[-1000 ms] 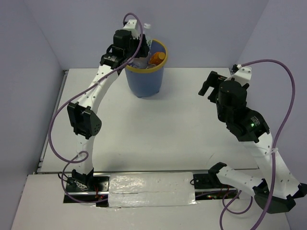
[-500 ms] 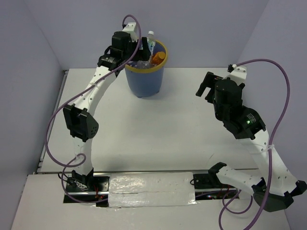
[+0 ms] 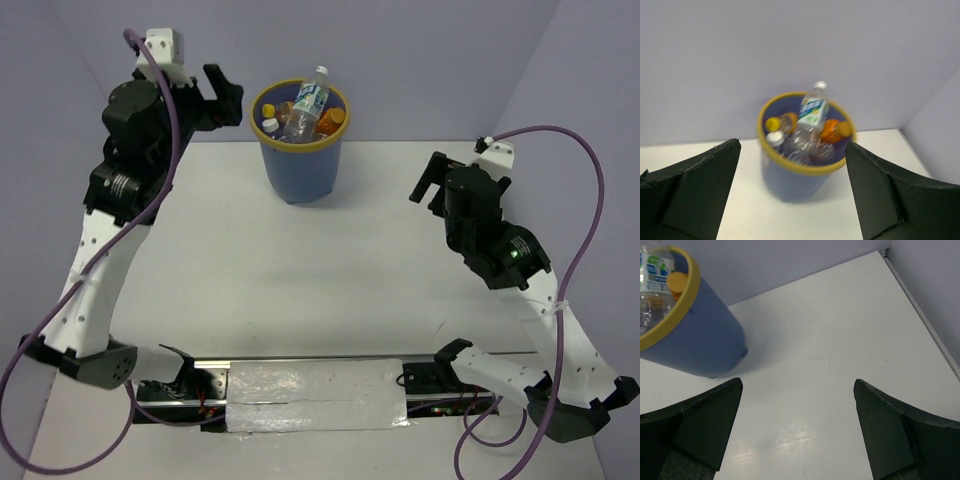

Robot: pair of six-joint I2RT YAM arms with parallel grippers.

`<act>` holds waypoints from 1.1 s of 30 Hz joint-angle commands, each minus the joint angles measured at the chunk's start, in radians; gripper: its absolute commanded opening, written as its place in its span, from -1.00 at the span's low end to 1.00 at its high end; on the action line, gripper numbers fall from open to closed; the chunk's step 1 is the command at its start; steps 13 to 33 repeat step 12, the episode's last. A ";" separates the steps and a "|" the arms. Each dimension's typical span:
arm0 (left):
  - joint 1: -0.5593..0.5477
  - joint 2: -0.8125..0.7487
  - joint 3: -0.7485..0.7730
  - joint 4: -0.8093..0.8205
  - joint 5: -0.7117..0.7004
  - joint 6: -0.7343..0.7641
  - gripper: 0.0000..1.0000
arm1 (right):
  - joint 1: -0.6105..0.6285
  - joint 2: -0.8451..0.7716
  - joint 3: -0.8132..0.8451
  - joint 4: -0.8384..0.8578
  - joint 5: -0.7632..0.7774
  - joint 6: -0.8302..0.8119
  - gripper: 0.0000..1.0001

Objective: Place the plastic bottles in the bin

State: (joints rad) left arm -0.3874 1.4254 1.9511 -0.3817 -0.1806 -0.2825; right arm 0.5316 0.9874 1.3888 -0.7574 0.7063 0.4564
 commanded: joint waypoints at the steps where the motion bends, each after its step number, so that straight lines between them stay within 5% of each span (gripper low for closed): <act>1: 0.015 -0.083 -0.156 -0.075 -0.137 0.046 0.99 | -0.008 -0.007 -0.039 -0.014 0.035 0.019 0.99; 10: 0.018 -0.336 -0.556 -0.149 -0.161 -0.110 0.99 | -0.010 -0.036 -0.128 -0.019 0.035 0.071 0.99; 33: 0.018 -0.359 -0.577 -0.161 -0.154 -0.132 0.99 | -0.010 -0.033 -0.137 -0.026 0.032 0.082 0.99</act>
